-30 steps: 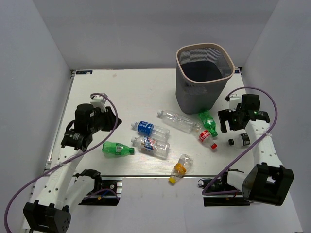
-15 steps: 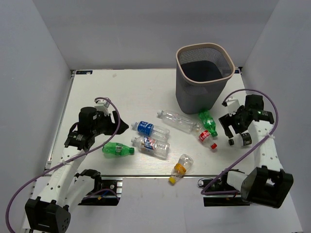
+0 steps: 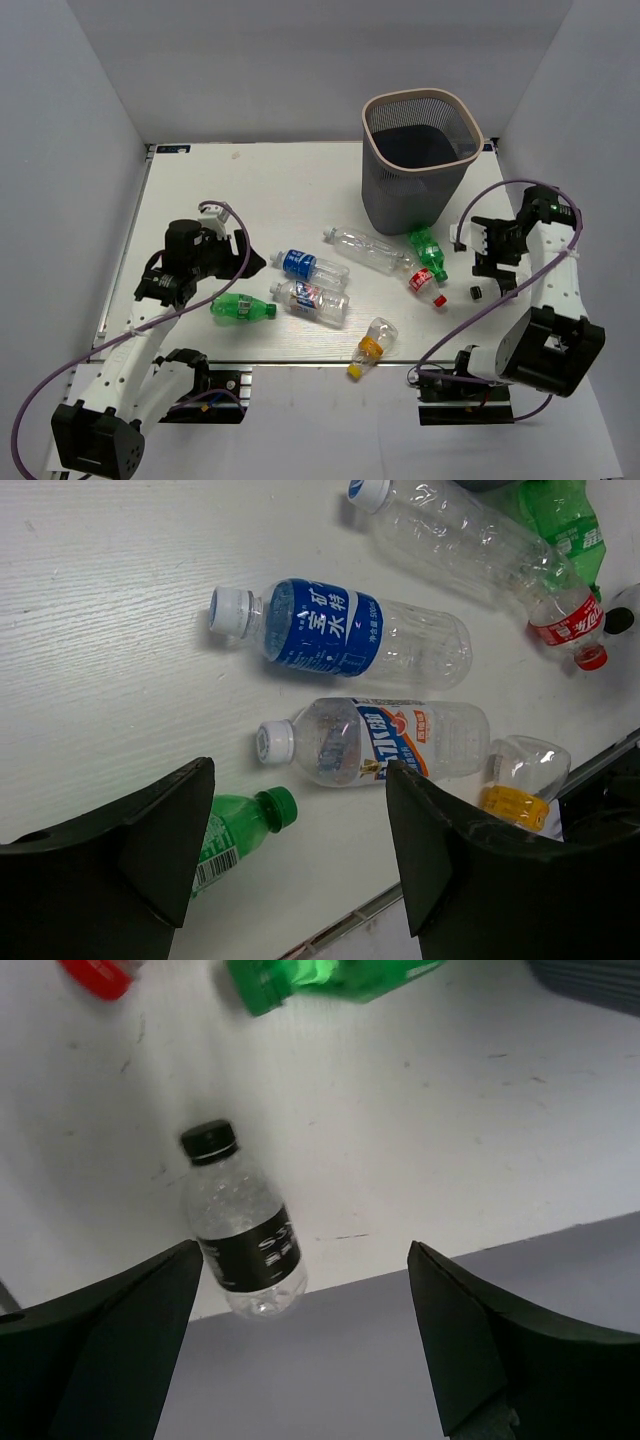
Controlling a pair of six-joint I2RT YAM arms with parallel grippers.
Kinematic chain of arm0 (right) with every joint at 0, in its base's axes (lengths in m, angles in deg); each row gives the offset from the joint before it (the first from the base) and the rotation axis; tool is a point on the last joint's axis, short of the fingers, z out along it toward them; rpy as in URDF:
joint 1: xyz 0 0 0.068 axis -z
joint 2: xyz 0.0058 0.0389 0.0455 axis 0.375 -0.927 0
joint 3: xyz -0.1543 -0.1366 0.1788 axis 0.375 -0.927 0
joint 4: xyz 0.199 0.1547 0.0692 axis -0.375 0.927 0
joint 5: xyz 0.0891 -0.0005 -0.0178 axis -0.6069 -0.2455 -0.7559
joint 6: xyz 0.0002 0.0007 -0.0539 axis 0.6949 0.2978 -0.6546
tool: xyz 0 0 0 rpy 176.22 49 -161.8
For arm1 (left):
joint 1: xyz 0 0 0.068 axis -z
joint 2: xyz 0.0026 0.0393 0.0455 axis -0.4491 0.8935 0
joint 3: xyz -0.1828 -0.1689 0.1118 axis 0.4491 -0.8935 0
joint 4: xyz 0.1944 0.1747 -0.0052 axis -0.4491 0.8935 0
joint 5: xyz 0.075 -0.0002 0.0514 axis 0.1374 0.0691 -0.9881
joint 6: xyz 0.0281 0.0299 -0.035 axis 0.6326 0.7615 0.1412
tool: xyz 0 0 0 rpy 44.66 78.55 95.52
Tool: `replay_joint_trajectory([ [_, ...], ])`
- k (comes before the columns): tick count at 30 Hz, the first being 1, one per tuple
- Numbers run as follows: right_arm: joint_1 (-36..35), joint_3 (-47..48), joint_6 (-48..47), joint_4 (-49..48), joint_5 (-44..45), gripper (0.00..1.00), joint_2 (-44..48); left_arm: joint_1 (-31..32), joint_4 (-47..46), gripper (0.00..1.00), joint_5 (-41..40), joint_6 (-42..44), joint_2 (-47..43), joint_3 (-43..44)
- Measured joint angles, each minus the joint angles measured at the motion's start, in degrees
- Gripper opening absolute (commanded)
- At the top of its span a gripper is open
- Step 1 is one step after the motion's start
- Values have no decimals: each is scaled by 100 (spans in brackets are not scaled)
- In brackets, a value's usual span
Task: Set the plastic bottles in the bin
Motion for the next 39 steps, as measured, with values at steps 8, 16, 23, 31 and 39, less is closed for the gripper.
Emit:
replay_joint_trajectory([
  [8, 444, -66, -741, 251, 566, 89, -468, 0, 50, 79, -44, 136, 125, 0],
  [16, 769, -586, -866, -404, 975, 89, -855, 0, 2, 79, -57, 153, 555, 0],
  [23, 807, -1451, -885, -1414, 1056, 89, -920, 17, -24, 79, 160, 280, 710, 48],
  [31, 807, -1895, -920, -2330, 1257, 55, -1357, 151, -284, 74, 605, 378, 966, 546],
  [39, 807, -1755, -931, -2238, 1287, 16, -1460, 566, -874, 67, 1185, 197, 1609, 839],
])
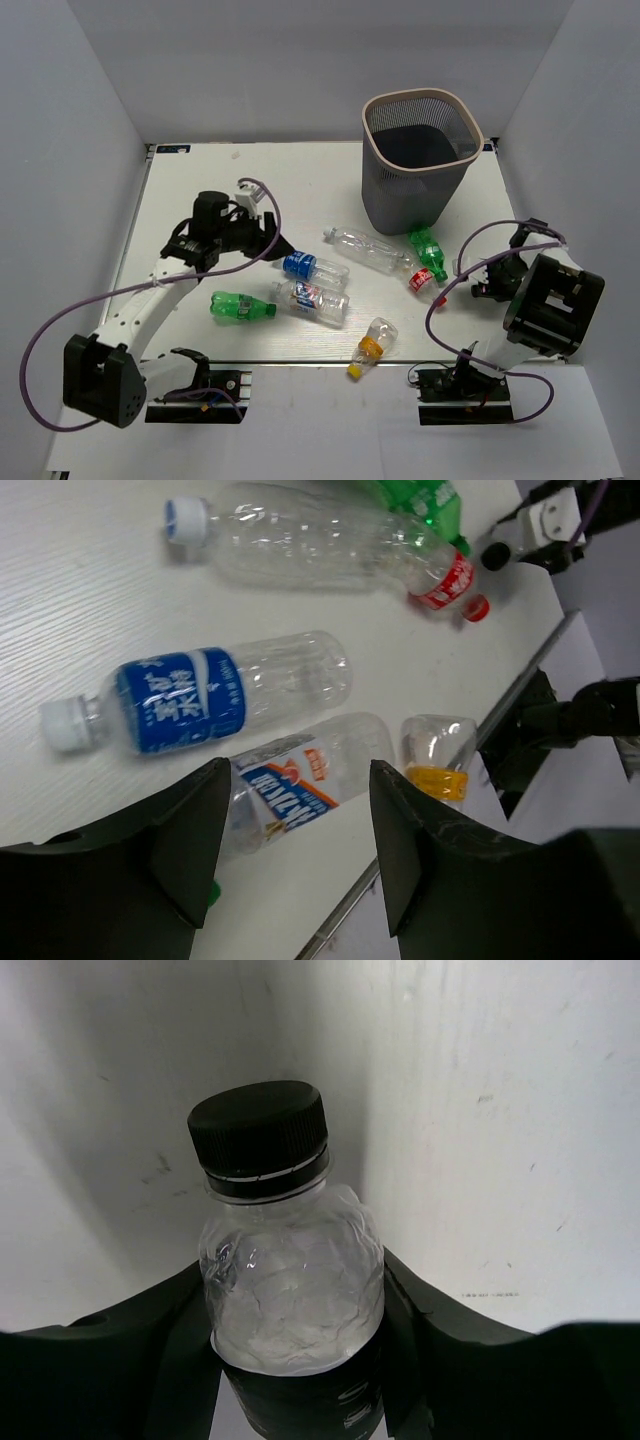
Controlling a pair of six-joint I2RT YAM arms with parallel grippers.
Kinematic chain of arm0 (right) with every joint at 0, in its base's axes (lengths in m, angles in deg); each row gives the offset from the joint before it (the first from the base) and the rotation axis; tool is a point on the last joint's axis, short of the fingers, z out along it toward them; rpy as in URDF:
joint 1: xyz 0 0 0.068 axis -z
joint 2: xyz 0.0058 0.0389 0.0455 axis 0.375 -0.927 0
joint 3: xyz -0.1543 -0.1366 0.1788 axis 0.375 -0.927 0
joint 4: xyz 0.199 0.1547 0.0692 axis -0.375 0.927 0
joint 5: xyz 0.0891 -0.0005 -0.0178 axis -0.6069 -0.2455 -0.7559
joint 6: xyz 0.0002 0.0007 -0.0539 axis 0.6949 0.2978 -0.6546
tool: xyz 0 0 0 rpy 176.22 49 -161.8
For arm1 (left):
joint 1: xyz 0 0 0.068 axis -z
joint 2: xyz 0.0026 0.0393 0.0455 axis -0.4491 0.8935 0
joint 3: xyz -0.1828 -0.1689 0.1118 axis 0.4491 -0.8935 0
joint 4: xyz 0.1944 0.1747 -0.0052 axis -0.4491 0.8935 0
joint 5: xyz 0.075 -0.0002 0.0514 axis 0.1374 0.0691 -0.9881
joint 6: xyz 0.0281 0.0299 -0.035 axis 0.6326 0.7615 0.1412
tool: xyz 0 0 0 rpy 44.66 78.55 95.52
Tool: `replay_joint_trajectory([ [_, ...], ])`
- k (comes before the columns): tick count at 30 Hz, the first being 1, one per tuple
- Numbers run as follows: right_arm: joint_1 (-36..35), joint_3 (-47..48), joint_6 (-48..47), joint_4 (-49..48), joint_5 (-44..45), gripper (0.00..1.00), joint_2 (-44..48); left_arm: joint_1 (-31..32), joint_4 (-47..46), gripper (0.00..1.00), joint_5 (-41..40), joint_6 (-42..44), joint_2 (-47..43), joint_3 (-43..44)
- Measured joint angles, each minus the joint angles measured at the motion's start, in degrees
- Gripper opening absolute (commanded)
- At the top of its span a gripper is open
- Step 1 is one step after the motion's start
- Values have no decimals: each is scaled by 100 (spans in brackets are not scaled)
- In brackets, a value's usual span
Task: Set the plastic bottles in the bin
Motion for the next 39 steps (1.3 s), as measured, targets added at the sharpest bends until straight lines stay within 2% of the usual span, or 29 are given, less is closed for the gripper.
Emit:
replay_joint_trajectory([
  [5, -52, 656, -13, 782, -881, 13, -2, 765, -197, 67, 234, -66, 817, 614],
  [8, -162, 1545, 114, 1156, -1700, 10, 15, 1362, -199, 69, 269, -24, 1364, 1187],
  [13, -269, 3014, 1447, 1316, -3121, 8, 208, 2234, 39, 70, 175, 188, 1945, 1845],
  [19, -319, 3565, 3593, 1261, -4559, 8, 837, 2992, 525, 71, -229, 470, 2363, 2369],
  [22, -433, 3676, 4719, 907, -5143, 9, 1228, 3276, 697, 72, -450, 538, 2441, 2398],
  [25, -599, 3908, 6015, 144, -5650, 9, 1386, 3526, 824, 73, -669, 562, 2509, 2398],
  [31, -935, 4127, 9304, -2785, -6161, 13, 1167, 3974, 940, 77, -1064, 509, 2557, 2398],
  [33, -1082, 4341, 10295, -3624, -6144, 17, 835, 4116, 942, 79, -1167, 461, 2559, 2396],
  [34, -1163, 4419, 10627, -3873, -6100, 27, 662, 4181, 942, 79, -1224, 431, 2559, 2396],
  [36, -1349, 4579, 11123, -4232, -5943, 39, 245, 4325, 935, 82, -1342, 376, 2575, 2387],
  [37, -1421, 4662, 11239, -4297, -5849, 63, 48, 4378, 935, 83, -1399, 350, 2592, 2380],
  [39, -1580, 4935, 11405, -4227, -5600, 90, -461, 4500, 933, 83, -1528, 295, 2651, 2374],
])
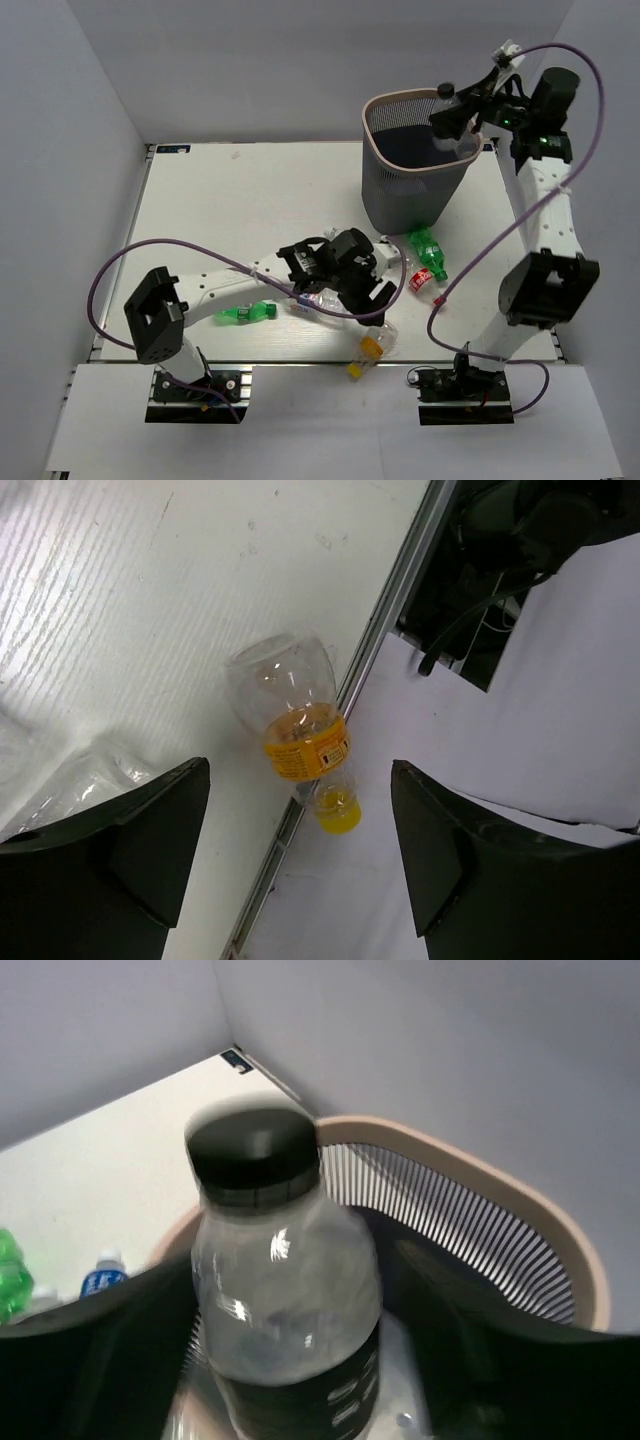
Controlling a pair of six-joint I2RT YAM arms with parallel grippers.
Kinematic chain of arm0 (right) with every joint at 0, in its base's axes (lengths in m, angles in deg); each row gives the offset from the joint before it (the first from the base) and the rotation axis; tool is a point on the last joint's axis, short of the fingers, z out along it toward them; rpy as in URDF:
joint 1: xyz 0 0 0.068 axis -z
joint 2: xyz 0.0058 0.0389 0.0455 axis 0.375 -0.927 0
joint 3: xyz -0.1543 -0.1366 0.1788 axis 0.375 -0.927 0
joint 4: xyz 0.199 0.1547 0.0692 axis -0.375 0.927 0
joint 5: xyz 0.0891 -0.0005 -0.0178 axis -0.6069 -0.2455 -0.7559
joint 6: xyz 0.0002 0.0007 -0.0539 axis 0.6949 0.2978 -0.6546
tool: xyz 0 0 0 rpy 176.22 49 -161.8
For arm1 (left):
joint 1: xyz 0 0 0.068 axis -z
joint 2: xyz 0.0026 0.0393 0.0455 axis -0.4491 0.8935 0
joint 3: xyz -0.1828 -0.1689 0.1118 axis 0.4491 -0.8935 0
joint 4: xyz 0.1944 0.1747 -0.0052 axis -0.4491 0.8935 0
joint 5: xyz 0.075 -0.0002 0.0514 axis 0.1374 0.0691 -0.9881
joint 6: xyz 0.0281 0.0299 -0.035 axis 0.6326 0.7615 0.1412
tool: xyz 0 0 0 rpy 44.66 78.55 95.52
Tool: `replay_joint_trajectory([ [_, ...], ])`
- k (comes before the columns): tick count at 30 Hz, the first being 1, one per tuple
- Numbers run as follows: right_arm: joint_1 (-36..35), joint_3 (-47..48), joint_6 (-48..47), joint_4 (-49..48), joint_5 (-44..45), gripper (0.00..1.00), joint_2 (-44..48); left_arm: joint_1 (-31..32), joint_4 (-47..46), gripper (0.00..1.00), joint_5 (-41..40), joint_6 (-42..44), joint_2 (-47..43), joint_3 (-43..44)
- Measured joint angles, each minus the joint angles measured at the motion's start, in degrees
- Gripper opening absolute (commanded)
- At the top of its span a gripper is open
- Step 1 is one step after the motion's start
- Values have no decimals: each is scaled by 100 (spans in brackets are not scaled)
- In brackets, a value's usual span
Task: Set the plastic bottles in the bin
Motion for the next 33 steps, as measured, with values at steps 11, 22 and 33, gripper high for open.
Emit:
replay_joint_trajectory([
  [11, -92, 660, -70, 997, 1099, 76, -1084, 575, 210, 90, -994, -168, 1075, 133],
  [22, 354, -621, -1062, 2068, 1532, 60, 765, 1019, 234, 57, -1351, -269, 2022, 444],
  [33, 496, -2162, -2396, 2653, 1856, 74, 2037, 1025, 557, 23, -1921, -223, 1893, 1475],
])
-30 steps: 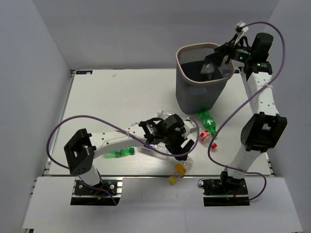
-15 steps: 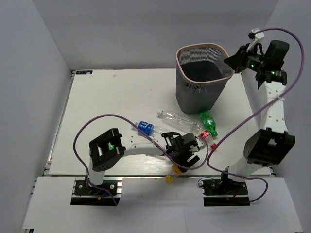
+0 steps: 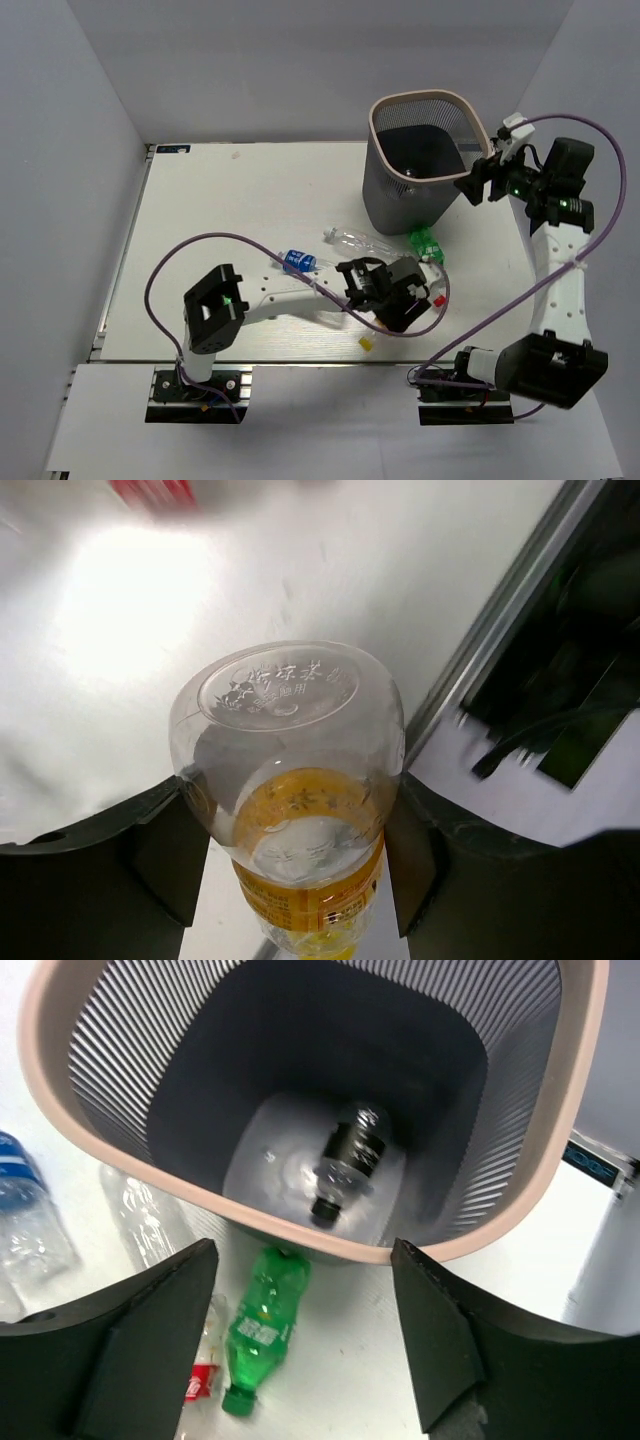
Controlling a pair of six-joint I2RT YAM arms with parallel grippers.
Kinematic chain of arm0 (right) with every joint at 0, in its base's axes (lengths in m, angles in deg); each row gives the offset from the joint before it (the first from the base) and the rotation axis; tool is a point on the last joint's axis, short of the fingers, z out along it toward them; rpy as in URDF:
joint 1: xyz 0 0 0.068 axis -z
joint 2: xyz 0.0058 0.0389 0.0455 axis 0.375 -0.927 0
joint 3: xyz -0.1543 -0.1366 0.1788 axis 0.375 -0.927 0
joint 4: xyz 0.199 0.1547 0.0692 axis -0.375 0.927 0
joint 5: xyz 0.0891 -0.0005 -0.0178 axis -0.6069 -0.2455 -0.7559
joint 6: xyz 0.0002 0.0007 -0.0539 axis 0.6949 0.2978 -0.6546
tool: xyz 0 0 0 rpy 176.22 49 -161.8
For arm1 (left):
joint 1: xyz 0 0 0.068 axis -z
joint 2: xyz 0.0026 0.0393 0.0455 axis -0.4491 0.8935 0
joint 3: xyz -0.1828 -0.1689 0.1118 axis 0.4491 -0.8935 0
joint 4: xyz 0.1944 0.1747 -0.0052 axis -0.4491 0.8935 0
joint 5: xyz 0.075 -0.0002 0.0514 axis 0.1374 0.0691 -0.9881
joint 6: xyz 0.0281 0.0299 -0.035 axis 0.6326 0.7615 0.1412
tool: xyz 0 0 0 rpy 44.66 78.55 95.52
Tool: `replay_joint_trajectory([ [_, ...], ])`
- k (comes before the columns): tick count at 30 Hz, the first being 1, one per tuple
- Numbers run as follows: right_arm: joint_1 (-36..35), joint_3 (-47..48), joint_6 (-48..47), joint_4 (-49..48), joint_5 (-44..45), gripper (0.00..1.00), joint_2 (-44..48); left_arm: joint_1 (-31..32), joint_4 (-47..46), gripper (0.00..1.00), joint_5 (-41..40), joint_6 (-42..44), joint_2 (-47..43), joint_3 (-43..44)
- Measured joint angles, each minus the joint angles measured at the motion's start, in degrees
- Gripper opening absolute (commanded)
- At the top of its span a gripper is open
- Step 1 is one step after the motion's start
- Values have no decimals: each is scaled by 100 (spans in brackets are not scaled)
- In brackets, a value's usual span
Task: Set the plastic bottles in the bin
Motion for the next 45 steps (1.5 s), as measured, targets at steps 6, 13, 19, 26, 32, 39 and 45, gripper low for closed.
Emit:
replay_joint_trajectory([
  [6, 153, -1008, -116, -299, 216, 75, 957, -245, -81, 23, -817, 199, -649, 938],
  [13, 205, -1521, -4, -605, 90, 77, 1427, -702, -334, 23, -1344, 509, -817, 1834],
  [19, 208, -544, 317, -1021, 37, 78, 131, -785, -326, 23, -1399, 527, -798, 1923],
  [26, 205, -289, 632, -861, -24, 86, -490, -824, -295, 23, -1552, 551, -769, 2409],
  [32, 208, -308, 614, -413, -354, 89, -743, -1034, -573, 24, -1860, 704, -721, 3171],
  [39, 212, -553, 450, -446, -431, 42, -63, -1537, -1488, 31, -2389, 876, -229, 4085],
  [45, 216, -1449, 28, 26, -433, 15, 463, -2094, -2487, 37, -2605, 756, 649, 4535],
])
